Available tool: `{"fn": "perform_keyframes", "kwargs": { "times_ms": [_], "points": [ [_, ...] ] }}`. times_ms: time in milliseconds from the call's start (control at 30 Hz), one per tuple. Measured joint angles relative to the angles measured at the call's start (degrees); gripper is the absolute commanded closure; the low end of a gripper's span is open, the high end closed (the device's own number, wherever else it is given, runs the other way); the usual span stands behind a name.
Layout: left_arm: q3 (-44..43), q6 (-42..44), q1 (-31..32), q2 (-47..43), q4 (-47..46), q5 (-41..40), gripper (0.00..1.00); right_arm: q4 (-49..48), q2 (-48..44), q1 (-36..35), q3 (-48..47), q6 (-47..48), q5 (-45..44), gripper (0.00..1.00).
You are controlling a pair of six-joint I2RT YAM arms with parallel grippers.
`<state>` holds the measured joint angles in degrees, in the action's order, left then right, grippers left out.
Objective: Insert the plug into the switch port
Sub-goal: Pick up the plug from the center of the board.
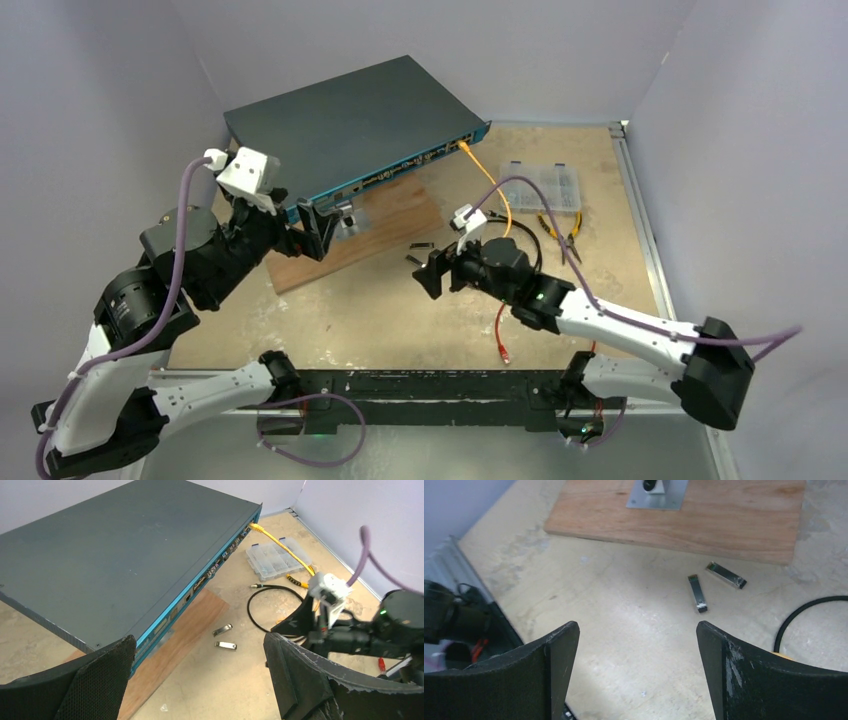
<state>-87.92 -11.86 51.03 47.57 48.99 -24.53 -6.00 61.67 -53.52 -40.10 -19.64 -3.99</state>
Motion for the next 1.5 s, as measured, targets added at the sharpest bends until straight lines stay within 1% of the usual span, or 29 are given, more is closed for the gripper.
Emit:
{"fn": "perform_keyframes", "kwargs": {
  "times_ms": [167, 267, 333, 467, 600, 767, 1067, 1167, 1300, 1500],
  "points": [
    [0.00, -1.18, 0.00, 0.52, 0.00, -0.52, 0.01, -9.60, 8.76, -0.52, 4.09, 1.33, -3.93, 0.15],
    [0.00, -1.60, 0.00, 0.48, 0.00, -0.79, 0.01, -14.38, 14.34, -0.52, 4.44, 1.92, -6.03, 0.19],
    [0.00, -2.08, 0.00, 0.52, -0.02, -0.76, 0.01, -17.42, 18.34, -0.52, 4.42, 2.29, -7.93, 0.23],
    [0.00, -2.38, 0.00, 0.70, -0.07, -0.74, 0.01, -20.63, 25.77, -0.52, 3.82, 3.06, -10.21, 0.32],
    [0.04, -2.56, 0.00, 1.05, -0.17, -0.50, 0.01, -22.56, 31.78, -0.52, 2.71, 3.39, -10.62, 0.39],
    [0.92, -2.56, 0.00, 1.22, -1.46, -0.15, 0.02, -25.00, 37.13, -0.52, 1.73, 3.19, -10.43, 0.42],
    [1.60, -2.58, 0.00, 1.77, -1.84, 0.52, 0.02, -29.66, 41.62, -0.55, 0.17, 2.82, -13.31, 0.48],
    [1.60, -2.58, 0.00, 1.75, -1.86, 0.79, 0.03, -30.36, 42.38, -0.55, -0.26, 2.82, -14.60, 0.48],
    [1.60, -2.60, 0.00, 1.81, -1.92, 1.05, 0.03, -30.82, 42.66, -0.57, -0.26, 2.91, -16.13, 0.46],
    [1.60, -2.60, 0.00, 2.21, -2.23, 1.60, 0.03, -30.67, 42.66, 0.17, -0.26, 4.50, -17.14, 0.46]
  ]
}}
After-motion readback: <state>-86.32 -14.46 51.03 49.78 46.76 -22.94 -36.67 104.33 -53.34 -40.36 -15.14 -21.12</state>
